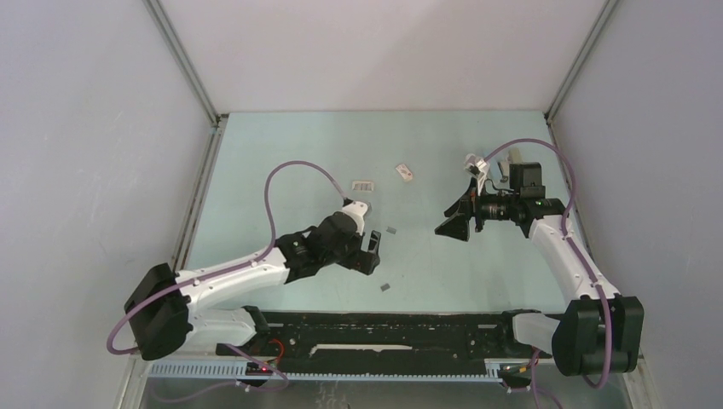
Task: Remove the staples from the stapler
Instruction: Pick up the staple from the center of the board.
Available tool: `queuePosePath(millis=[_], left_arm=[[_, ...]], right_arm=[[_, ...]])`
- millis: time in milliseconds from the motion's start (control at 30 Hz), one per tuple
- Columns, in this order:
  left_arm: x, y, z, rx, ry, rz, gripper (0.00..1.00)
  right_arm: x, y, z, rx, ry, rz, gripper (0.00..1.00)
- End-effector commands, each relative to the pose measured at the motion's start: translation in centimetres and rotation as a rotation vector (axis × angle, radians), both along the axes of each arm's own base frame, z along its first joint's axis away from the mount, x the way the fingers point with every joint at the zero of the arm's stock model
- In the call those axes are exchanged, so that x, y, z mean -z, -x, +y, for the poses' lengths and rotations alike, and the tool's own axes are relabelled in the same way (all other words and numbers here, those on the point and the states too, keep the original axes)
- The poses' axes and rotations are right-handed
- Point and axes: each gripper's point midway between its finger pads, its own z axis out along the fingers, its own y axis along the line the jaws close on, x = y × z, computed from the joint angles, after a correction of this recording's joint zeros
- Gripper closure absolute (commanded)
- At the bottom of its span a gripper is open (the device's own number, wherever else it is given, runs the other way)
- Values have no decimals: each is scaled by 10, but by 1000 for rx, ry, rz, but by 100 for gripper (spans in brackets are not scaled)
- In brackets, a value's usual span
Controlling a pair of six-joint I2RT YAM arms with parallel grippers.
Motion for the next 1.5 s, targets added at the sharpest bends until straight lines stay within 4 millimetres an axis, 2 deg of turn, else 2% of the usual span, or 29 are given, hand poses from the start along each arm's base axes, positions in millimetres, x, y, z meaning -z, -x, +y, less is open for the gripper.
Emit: queuePosePath(millis=[0, 233, 367, 500, 600, 733, 1000, 1167, 1467], left_arm=[[-27, -12, -19, 23, 40, -56, 6], [-25, -14, -22, 39, -16, -41, 8], [-17, -12, -27, 70, -57, -10, 10], [-8, -12, -35, 113, -108, 23, 15], [-1, -6, -47, 169, -138, 52, 23], [13, 13, -61, 286, -192, 84, 27], [34, 32, -73, 366, -249, 125, 47], [43, 39, -77, 381, -273, 146, 50], [51, 40, -81, 398, -312, 165, 54]], right_arm=[[-7, -3, -4, 14, 0, -49, 8], [-4, -5, -5, 24, -7, -30, 8], [-2, -7, -6, 29, -3, -22, 8], [0, -8, -6, 29, -2, -14, 8], [2, -9, -6, 28, -6, -5, 8], [3, -10, -6, 31, -2, -3, 8], [1, -9, -9, 41, 10, -23, 8], [2, -13, -17, 72, 12, -24, 8], [4, -14, -18, 78, 12, -16, 7]])
